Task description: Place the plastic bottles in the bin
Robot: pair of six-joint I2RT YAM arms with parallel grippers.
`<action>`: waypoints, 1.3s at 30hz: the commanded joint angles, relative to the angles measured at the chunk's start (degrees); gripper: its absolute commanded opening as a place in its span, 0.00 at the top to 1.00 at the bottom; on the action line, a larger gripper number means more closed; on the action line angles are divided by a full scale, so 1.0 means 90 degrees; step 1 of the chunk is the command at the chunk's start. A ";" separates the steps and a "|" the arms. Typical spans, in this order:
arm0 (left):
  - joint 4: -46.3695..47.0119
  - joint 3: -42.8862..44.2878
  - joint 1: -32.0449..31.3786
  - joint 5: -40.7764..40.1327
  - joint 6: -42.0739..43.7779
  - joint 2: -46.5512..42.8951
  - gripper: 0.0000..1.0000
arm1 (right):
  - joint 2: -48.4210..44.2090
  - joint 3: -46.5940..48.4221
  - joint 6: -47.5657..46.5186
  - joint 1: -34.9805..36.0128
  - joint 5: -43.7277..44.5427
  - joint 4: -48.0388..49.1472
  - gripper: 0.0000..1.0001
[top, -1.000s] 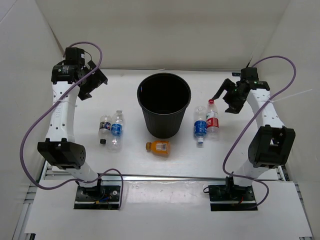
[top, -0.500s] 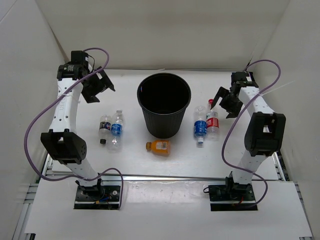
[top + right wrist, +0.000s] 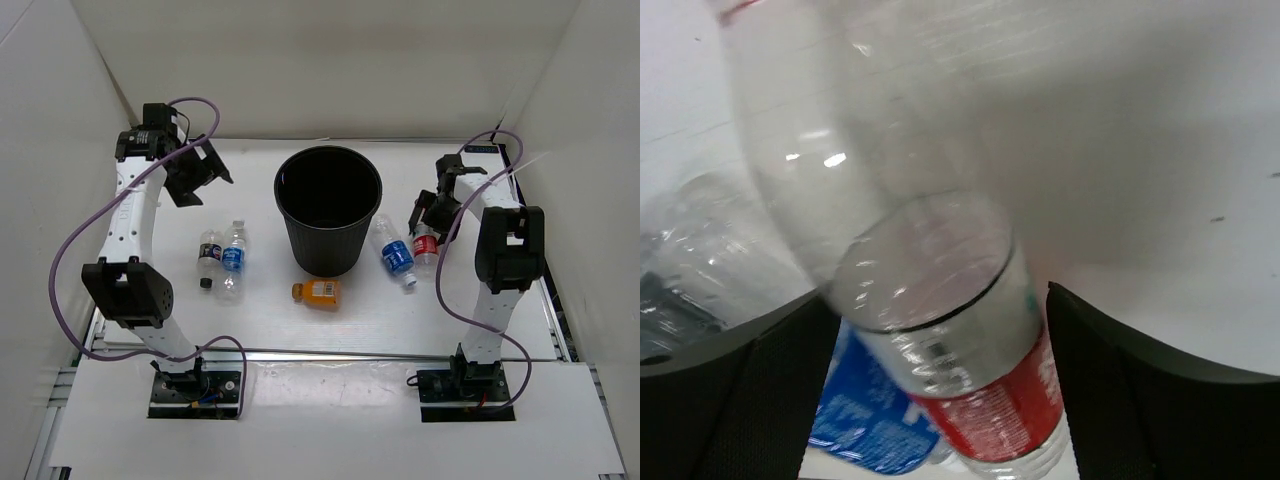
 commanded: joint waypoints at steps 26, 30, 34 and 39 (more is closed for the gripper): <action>0.0194 -0.0023 0.0009 0.0366 0.0037 0.0110 0.00 | -0.1880 0.4109 0.0509 0.0203 -0.2590 0.0646 0.62; 0.0194 -0.0023 0.0009 0.0366 0.0037 0.0110 0.00 | -0.1588 0.4401 -0.0037 0.1198 -0.2826 0.1067 0.62; 0.0194 0.0103 0.0009 0.0298 0.0037 0.0169 0.00 | -0.1207 0.4792 -0.0592 0.2019 -0.2437 0.1068 0.53; 0.0135 0.0104 0.0009 0.0298 0.0096 0.0169 0.00 | -0.0982 0.4939 -0.0829 0.2499 -0.2172 0.1009 0.38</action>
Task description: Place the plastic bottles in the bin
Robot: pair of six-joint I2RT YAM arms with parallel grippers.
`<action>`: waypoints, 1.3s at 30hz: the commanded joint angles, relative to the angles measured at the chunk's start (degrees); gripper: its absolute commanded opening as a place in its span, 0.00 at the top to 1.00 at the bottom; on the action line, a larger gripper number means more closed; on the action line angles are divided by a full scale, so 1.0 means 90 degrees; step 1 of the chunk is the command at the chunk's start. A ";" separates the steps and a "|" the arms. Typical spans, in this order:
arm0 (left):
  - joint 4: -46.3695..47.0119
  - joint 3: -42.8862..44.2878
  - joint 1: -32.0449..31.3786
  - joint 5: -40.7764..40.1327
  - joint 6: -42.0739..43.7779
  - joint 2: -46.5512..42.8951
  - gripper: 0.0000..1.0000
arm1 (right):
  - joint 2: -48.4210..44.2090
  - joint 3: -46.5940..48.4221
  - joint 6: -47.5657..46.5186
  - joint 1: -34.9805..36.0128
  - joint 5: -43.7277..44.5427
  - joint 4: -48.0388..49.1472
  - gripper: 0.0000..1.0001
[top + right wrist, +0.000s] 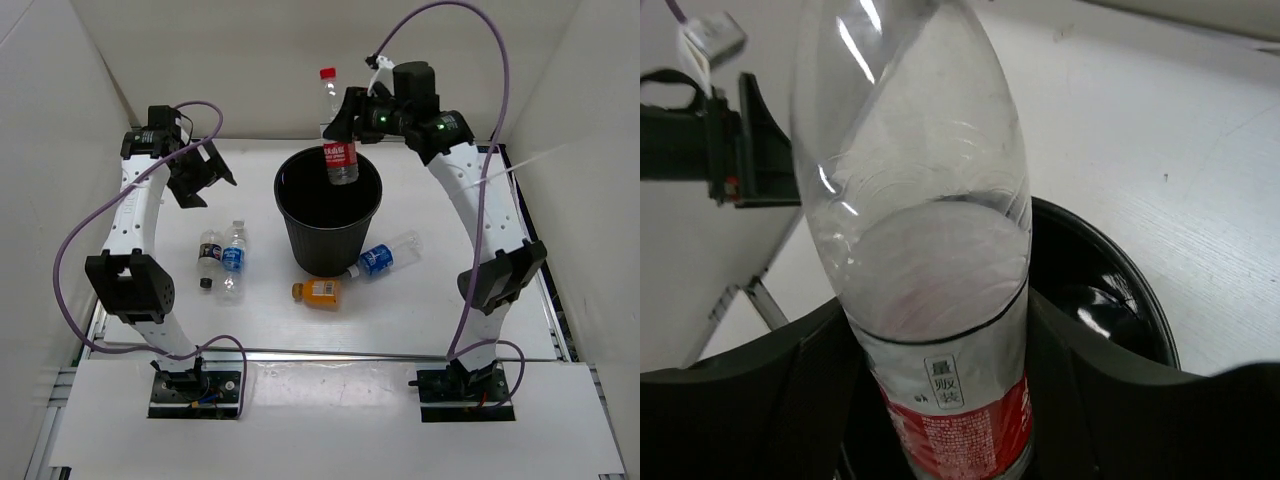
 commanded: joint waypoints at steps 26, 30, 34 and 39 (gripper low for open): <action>0.0562 -0.1646 0.0771 -0.0400 -0.0892 -0.1181 0.00 | -0.3344 -0.2682 -0.0204 0.0188 0.1398 -0.0204 0.00; 0.0502 -0.2242 0.0771 -0.0967 -0.0745 -0.0947 0.00 | -0.3510 -0.2966 -0.0204 0.0188 0.1241 -0.0263 0.00; 0.0766 -0.2818 0.0771 -0.1182 -0.0686 -0.0946 0.00 | -0.3637 -0.3034 -0.0204 0.0119 0.1096 -0.0390 0.00; 0.0989 -0.3082 0.0712 -0.1378 -0.0549 -0.0731 0.00 | -0.3706 -0.3171 -0.0077 -0.0085 0.0812 -0.0390 0.00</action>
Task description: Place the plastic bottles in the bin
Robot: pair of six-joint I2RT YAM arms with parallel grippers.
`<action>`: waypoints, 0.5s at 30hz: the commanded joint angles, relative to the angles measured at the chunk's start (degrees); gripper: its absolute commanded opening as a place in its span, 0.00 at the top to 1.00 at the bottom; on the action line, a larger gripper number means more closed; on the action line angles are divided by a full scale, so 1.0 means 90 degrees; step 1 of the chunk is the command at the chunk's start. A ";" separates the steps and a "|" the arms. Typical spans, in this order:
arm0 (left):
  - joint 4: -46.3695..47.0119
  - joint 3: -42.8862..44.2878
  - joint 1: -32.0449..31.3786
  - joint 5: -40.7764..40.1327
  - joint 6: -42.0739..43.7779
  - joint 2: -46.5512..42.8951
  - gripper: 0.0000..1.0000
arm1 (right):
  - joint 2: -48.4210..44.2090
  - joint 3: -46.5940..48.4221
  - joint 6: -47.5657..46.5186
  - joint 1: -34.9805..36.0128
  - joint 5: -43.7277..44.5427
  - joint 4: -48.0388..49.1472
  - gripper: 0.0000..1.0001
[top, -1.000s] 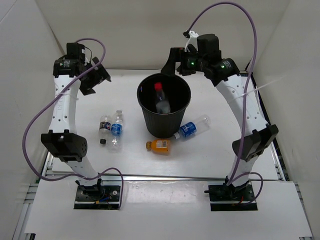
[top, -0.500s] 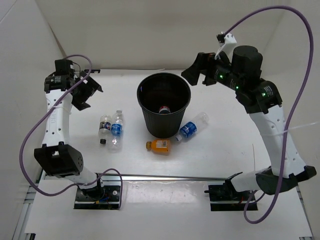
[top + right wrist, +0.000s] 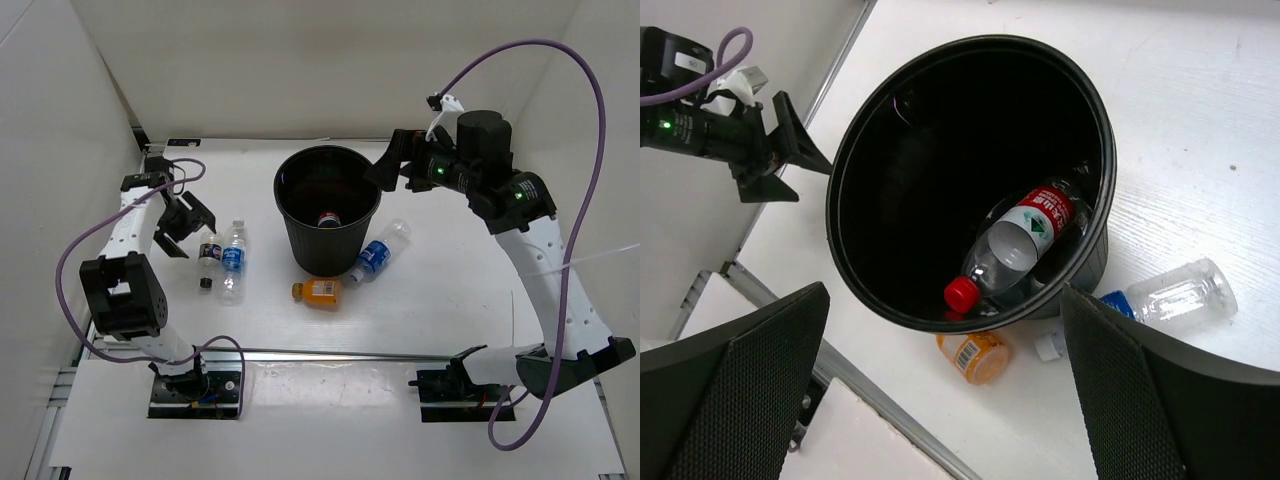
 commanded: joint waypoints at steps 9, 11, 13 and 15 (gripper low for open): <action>0.1069 -0.0398 -0.0719 -0.1250 0.1021 0.0463 0.02 | -0.0377 -0.0114 0.0069 -0.0381 -0.0645 -0.0104 0.00; 0.1292 -0.0545 -0.0719 -0.1328 0.1128 0.0464 0.02 | -0.0435 -0.0114 0.0069 -0.0381 -0.0645 -0.0163 0.00; 0.1420 -0.0720 -0.0719 -0.1406 0.1265 0.0542 0.02 | -0.0436 -0.0114 0.0069 -0.0381 -0.0645 -0.0221 0.00; 0.1557 -0.0808 -0.0661 -0.1591 0.1334 0.0668 0.02 | -0.0436 -0.0046 0.0069 -0.0381 -0.0704 -0.0300 0.00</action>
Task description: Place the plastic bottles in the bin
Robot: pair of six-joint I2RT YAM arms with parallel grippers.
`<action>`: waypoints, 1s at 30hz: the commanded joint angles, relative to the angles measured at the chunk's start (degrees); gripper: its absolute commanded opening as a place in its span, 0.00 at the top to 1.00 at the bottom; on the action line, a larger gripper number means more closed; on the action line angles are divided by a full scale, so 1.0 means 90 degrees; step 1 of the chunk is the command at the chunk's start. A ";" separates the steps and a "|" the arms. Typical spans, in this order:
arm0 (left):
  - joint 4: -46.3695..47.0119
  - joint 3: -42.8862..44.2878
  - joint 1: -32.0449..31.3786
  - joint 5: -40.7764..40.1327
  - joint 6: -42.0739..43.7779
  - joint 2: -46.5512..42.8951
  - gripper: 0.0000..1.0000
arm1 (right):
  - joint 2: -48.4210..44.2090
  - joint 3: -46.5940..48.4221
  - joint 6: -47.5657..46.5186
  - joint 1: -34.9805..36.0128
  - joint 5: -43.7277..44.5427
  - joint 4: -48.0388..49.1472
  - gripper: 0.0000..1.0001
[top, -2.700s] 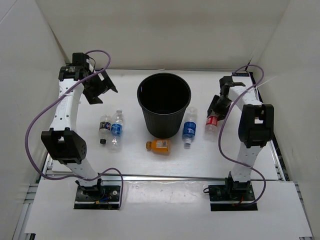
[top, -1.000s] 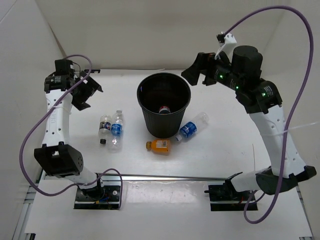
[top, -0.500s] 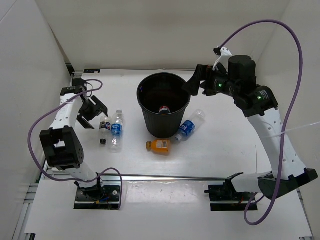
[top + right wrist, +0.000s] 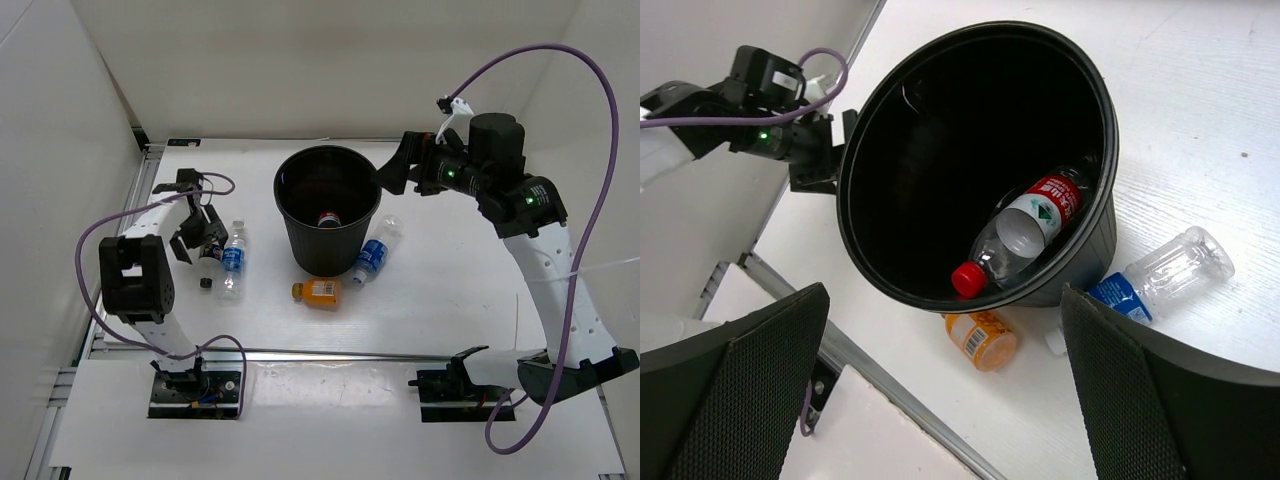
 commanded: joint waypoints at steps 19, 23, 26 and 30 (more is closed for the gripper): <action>0.0554 0.0524 0.0290 -0.0290 0.0093 0.0754 0.56 | 0.0085 0.0488 0.0113 -0.0337 -0.0689 -0.0357 0.00; -0.0321 0.1859 0.0416 -0.1123 -0.0453 0.0460 0.61 | 0.0085 0.0488 0.0172 -0.0395 -0.0689 -0.0357 0.00; -0.0921 0.3374 0.0417 -0.1116 -0.1235 0.0287 0.72 | 0.0085 0.0420 0.0250 -0.0453 -0.0767 -0.0269 0.00; -0.0737 0.4722 0.0252 -0.0032 -0.1412 0.0284 0.61 | 0.0085 0.0420 0.0250 -0.0454 -0.0826 -0.0269 0.00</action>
